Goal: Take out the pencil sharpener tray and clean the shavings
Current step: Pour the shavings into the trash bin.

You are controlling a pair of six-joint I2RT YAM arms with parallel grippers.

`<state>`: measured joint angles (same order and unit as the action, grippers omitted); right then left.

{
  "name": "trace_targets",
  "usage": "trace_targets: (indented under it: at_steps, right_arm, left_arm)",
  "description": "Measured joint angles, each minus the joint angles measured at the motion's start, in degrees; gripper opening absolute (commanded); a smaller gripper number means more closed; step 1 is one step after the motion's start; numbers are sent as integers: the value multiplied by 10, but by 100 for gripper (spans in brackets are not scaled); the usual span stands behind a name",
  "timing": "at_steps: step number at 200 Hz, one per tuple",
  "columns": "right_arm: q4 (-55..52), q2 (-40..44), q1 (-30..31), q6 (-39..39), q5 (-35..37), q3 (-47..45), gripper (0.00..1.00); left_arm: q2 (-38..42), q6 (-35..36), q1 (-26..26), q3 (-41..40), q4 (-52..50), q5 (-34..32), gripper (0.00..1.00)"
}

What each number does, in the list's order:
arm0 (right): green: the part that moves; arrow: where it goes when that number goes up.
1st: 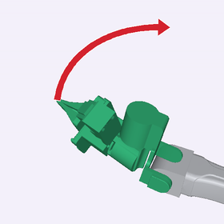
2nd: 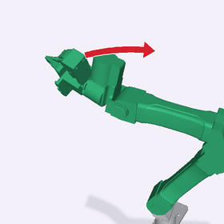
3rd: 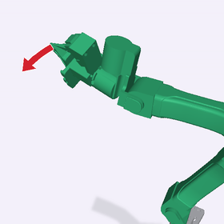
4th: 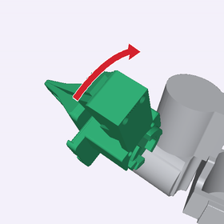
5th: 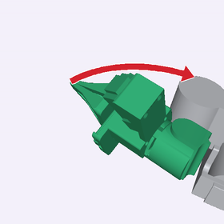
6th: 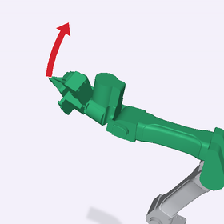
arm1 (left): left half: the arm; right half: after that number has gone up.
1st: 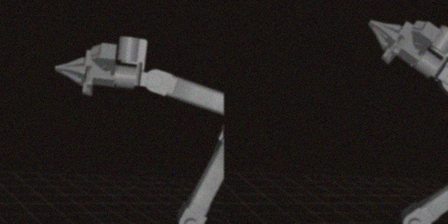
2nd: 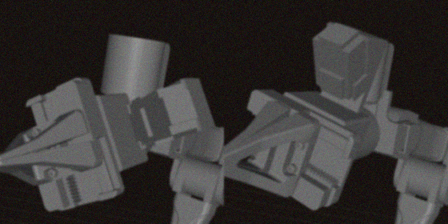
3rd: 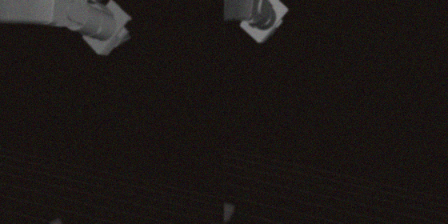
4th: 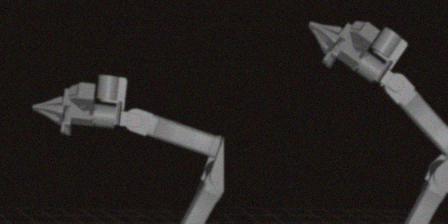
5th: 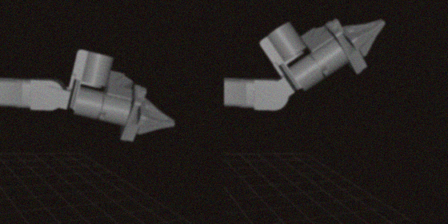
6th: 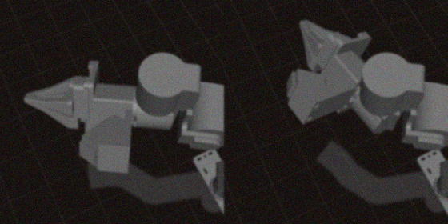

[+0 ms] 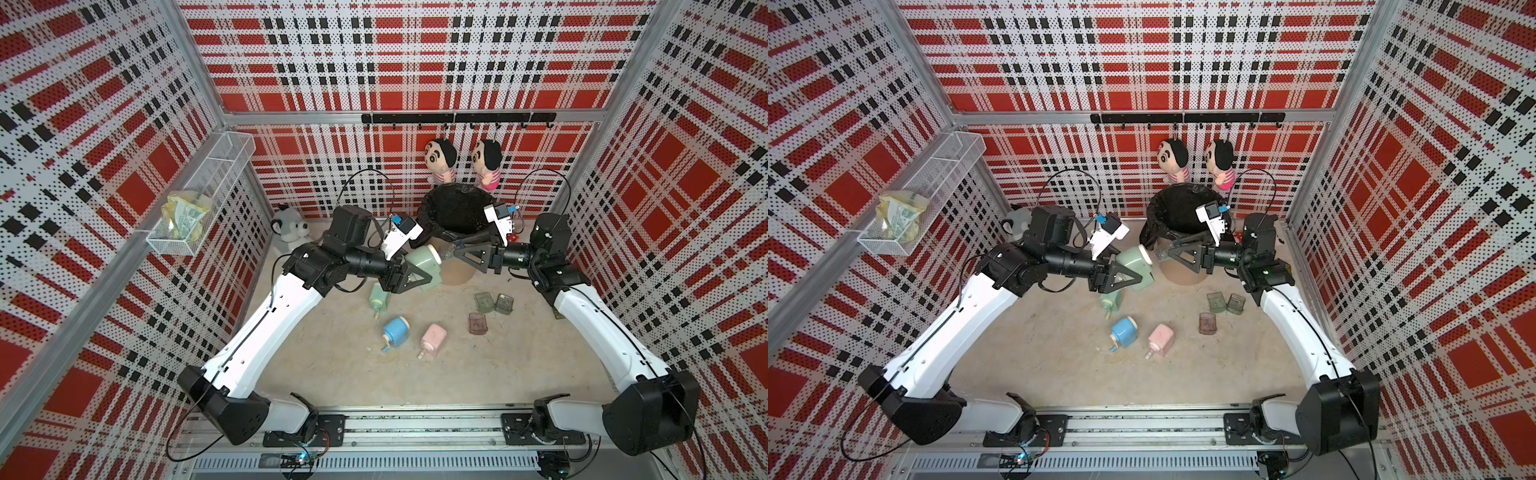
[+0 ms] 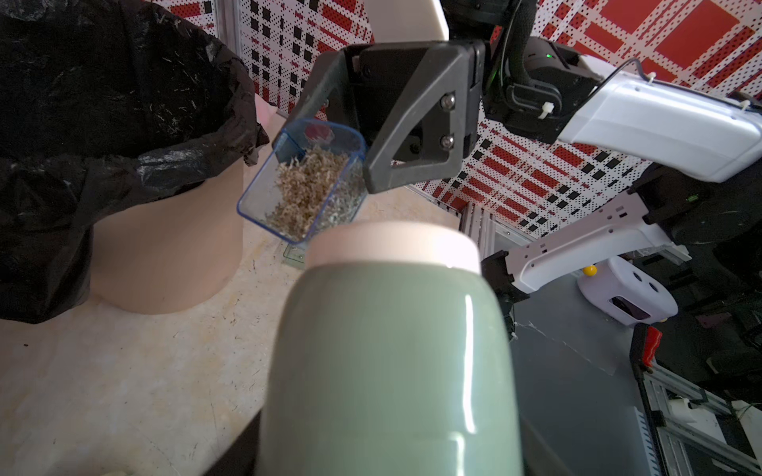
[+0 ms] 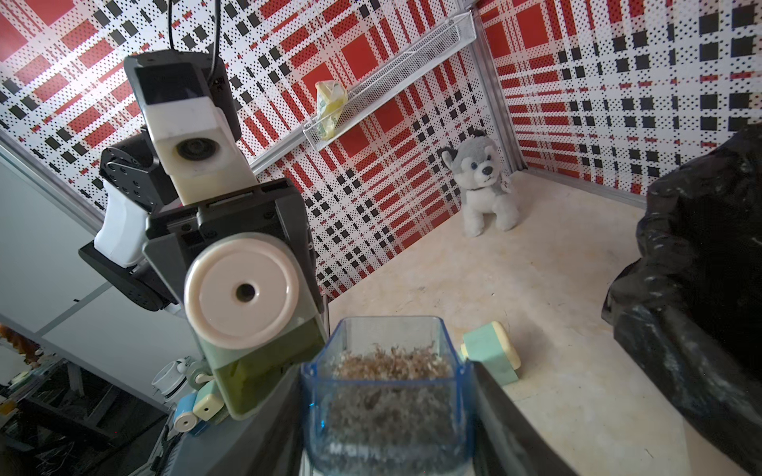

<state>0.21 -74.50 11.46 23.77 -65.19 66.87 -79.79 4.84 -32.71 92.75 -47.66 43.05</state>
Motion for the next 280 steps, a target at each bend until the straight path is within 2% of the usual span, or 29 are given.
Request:
trace_targets:
  at_steps: [81, 136, 198, 280]
  right_arm:
    - [12, -66, -46, 51, 19, 83, 51]
    - [9, -114, -67, 117, 56, 136, 51]
    - [-43, -153, -79, 179, 104, 205, 51]
    - [-26, -182, -109, 330, 134, 194, 51]
  left_arm:
    - [0, 0, 0, 0, 0, -16, 42]
    - [-19, 0, -9, 2, 0, -80, 42]
    - [-44, 0, -34, 5, -7, -140, 41]
    - [-54, 2, -45, 5, -7, -197, 40]
